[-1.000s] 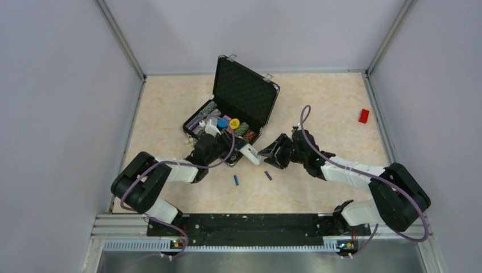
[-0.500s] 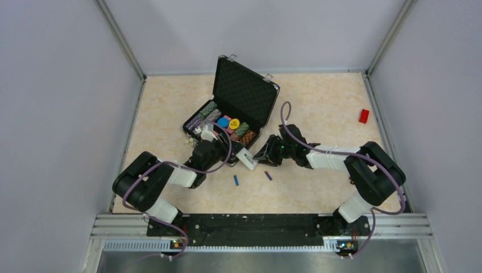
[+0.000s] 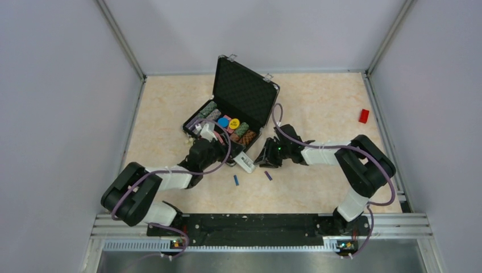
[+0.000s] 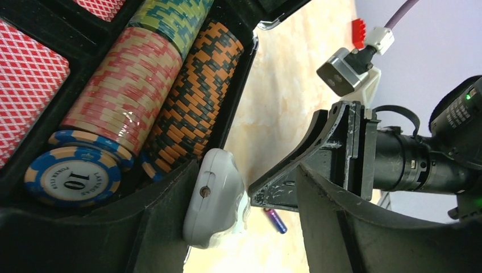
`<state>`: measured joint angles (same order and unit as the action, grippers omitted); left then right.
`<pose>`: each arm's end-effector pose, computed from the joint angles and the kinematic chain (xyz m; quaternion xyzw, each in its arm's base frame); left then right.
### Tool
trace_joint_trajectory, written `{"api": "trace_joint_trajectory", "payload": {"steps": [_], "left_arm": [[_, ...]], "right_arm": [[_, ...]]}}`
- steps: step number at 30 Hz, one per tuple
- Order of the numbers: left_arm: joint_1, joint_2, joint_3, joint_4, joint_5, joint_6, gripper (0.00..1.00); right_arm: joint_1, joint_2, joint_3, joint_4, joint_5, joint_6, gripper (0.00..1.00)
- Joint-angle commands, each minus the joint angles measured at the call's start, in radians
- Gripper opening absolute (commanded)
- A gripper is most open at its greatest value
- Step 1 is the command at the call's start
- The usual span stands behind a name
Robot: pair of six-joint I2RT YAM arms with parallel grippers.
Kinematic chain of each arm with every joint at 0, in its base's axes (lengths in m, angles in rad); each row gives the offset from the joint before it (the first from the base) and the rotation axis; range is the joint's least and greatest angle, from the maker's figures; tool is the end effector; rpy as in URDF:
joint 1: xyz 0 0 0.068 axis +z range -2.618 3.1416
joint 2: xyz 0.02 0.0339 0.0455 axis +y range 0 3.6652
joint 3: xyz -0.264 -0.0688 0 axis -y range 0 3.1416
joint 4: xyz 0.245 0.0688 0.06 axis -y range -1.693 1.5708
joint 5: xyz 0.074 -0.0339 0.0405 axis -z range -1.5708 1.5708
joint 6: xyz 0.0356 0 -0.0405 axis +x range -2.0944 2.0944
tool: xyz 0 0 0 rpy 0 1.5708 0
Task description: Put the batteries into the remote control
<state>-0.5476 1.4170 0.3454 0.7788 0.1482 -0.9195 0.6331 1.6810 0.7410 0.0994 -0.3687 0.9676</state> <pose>0.2142 -0.1368 0.1565 -0.1046 0.7949 -0.4423 0.4020 0.2451 0.1958 0.1336 0.0883 0.9163 0.3711 0.1216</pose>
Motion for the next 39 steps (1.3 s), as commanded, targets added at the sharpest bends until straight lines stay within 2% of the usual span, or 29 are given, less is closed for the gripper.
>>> {"api": "trace_joint_trajectory", "payload": {"steps": [1,4,6,10,17,20,25,27,29,33,39], "left_arm": [[0.048,-0.058,0.074,-0.155,0.117,0.135,0.67],[0.112,-0.045,0.13,-0.246,0.259,0.184,0.64],[0.147,-0.027,0.158,-0.264,0.339,0.199,0.55],[0.159,0.0,0.178,-0.271,0.431,0.223,0.46],[0.158,0.038,0.215,-0.36,0.517,0.302,0.49],[0.159,0.049,0.22,-0.35,0.543,0.301,0.5],[0.159,0.05,0.236,-0.405,0.552,0.342,0.49],[0.159,0.04,0.233,-0.421,0.546,0.344,0.43],[0.159,0.027,0.233,-0.435,0.544,0.349,0.33],[0.156,0.009,0.236,-0.468,0.543,0.354,0.01],[0.151,-0.07,0.227,-0.461,0.477,0.265,0.0]], "right_arm": [[0.005,0.03,0.04,0.009,-0.029,-0.083,0.35],[0.005,0.051,0.044,0.021,-0.054,-0.104,0.35],[0.006,0.052,0.046,0.031,-0.063,-0.117,0.35],[0.004,0.042,0.067,0.023,-0.061,-0.129,0.36],[0.005,0.051,0.081,0.029,-0.075,-0.134,0.37],[0.005,0.059,0.078,0.041,-0.08,-0.13,0.37],[0.005,0.058,0.084,0.042,-0.081,-0.126,0.37],[0.005,0.052,0.092,0.034,-0.079,-0.125,0.37],[0.005,0.037,0.095,0.027,-0.074,-0.122,0.37],[-0.001,-0.009,0.08,0.028,-0.059,-0.097,0.37],[-0.033,-0.154,0.013,0.027,0.008,-0.049,0.4]]}}
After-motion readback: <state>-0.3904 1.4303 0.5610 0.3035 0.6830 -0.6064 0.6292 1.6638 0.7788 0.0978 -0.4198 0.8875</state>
